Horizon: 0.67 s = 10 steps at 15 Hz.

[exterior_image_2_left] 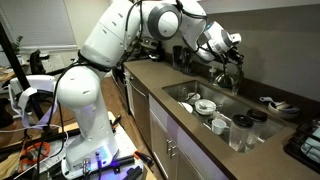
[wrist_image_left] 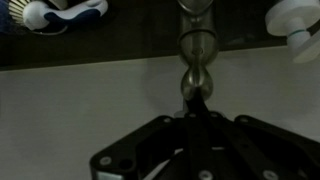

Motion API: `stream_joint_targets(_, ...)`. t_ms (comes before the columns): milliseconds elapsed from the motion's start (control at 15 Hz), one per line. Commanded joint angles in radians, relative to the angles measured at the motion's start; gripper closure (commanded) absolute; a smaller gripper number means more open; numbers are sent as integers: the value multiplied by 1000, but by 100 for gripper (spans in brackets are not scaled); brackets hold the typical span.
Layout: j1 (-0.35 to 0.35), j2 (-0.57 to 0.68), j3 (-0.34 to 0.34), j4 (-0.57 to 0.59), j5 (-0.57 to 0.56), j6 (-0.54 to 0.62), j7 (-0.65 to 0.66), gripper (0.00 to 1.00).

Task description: Close the tap

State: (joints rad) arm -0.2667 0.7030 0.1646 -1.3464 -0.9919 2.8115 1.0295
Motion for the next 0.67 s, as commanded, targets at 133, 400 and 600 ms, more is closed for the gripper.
stream_joint_targets(133,-10,-65,-4,-134,-11,17,22,96)
stream_joint_targets(400,17,-70,-60,-127,-60,64,105,97)
stream_joint_targets(600,68,-74,-147,-114,-162,119,259,97)
